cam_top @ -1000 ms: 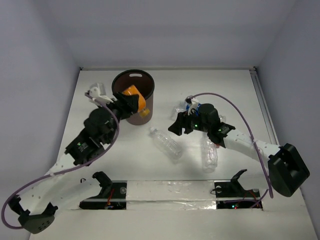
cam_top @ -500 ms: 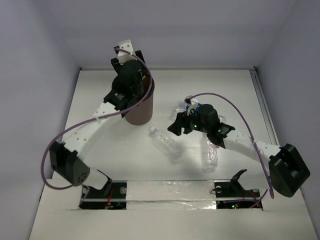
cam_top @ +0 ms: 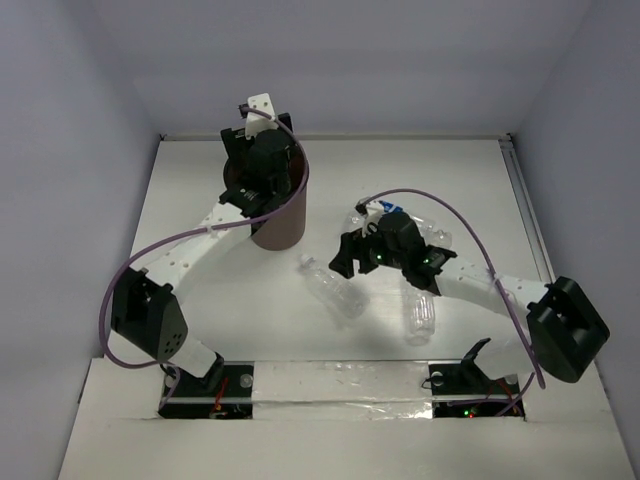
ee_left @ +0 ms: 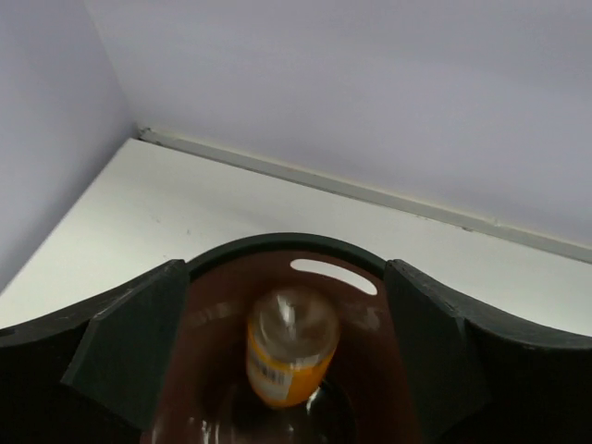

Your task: Put the plastic bottles in the bin

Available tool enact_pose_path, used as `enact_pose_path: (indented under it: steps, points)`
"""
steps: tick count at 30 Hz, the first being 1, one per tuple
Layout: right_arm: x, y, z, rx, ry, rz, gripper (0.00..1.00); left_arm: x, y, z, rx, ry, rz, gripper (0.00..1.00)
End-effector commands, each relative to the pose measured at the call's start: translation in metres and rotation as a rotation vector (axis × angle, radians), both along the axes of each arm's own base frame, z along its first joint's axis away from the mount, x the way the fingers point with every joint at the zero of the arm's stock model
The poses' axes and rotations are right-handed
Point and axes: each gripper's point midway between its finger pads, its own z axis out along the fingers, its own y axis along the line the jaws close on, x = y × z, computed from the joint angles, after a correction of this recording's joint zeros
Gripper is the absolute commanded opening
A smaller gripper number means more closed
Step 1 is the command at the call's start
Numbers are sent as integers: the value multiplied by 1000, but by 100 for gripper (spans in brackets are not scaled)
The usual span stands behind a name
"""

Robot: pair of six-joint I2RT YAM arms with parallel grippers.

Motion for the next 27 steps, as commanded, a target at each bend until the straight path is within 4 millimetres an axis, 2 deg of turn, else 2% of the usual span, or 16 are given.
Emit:
enact_pose_path:
  steps: [1, 3, 5, 7, 8, 9, 10, 11, 12, 13, 14, 15, 18, 19, 22, 27]
  points:
    - [14, 3, 5, -45, -46, -36, 79, -16, 3, 50, -149, -119, -42, 86]
    - [15, 6, 1, -72, -39, -36, 81, -25, -3, 59, -213, -139, -102, 88]
    - [13, 11, -11, -108, -23, -28, 83, -41, -6, 75, -267, -165, -174, 89]
    - [16, 15, -13, -132, -16, -34, 84, -58, -6, 89, -334, -190, -225, 92]
    - [11, 18, -18, -156, -1, -28, 88, -64, -14, 95, -360, -192, -284, 93]
    - [12, 17, -28, -185, 22, -34, 89, -71, -18, 105, -381, -203, -328, 97]
    - [12, 23, -24, -187, 15, -29, 89, -81, -19, 115, -421, -211, -362, 99]
    - [14, 24, -25, -195, 18, -32, 89, -89, -31, 123, -448, -208, -440, 99]
    - [12, 28, -32, -212, 30, -23, 89, -97, -34, 139, -477, -226, -487, 99]
    - [16, 31, -29, -215, 23, -24, 90, -109, -35, 153, -505, -249, -525, 99]
    - [16, 34, -31, -229, 21, -18, 92, -119, -45, 158, -541, -233, -599, 99]
    - [17, 31, -37, -257, 30, -22, 95, -132, -46, 175, -573, -257, -644, 99]
    - [25, 34, -53, -321, 43, -23, 96, -156, -54, 191, -639, -236, -744, 99]
    - [27, 35, -64, -348, 58, -16, 96, -165, -53, 193, -655, -227, -760, 99]
    - [33, 39, -71, -383, 69, -15, 95, -185, -56, 198, -699, -228, -832, 99]
    - [39, 35, -96, -449, 100, -42, 83, -210, -63, 200, -706, -214, -945, 99]
